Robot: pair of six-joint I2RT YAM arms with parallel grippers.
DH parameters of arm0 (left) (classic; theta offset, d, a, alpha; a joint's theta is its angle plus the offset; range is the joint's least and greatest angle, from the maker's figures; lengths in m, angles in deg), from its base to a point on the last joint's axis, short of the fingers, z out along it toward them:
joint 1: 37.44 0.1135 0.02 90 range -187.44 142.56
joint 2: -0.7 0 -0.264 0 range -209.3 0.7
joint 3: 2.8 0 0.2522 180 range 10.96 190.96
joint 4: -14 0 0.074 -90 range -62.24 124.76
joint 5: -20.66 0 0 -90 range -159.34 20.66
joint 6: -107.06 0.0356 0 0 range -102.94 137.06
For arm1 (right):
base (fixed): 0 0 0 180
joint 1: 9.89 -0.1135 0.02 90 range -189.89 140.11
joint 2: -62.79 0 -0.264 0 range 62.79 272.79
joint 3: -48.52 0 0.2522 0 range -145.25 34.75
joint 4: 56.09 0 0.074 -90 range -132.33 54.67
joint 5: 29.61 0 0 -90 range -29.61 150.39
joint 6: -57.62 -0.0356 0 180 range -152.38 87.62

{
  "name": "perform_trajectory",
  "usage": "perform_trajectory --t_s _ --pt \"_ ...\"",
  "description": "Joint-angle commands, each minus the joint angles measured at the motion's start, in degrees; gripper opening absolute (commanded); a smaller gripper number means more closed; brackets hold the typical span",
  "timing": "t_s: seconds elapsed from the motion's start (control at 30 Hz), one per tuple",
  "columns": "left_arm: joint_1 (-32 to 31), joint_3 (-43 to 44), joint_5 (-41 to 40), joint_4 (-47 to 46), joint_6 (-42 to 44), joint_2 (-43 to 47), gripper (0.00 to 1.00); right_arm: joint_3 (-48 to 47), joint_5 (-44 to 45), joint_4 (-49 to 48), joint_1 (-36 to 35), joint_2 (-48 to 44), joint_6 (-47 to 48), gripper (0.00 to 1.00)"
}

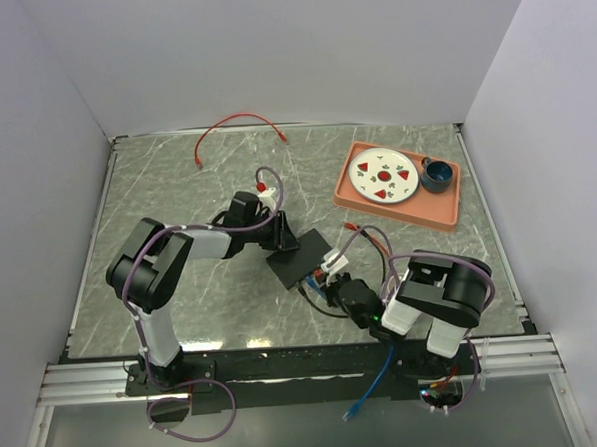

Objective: Insert the plug into the switch port

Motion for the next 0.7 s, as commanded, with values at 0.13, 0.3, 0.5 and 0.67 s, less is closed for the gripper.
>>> perform_trajectory --t_s 0.13,0.3,0.5,0.67 --pt "-12.72 -6.64 21.18 12.72 -8.96 -0.71 0.06 -12.04 -3.59 -10.34 5.07 -0.44 0.98 0.0" --pt "-14.3 -7.17 21.44 11.31 -10.19 -0.79 0.03 -14.24 -4.29 -10.43 5.51 0.97 1.5 0.0" --pt "-16.32 -7.08 23.2 10.87 -10.2 -2.02 0.02 -14.94 -4.64 -11.57 5.51 1.24 2.2 0.0" --pt "-17.03 -6.55 22.33 12.53 -8.53 -2.9 0.04 -14.33 -4.2 -11.48 5.52 0.62 2.12 0.0"
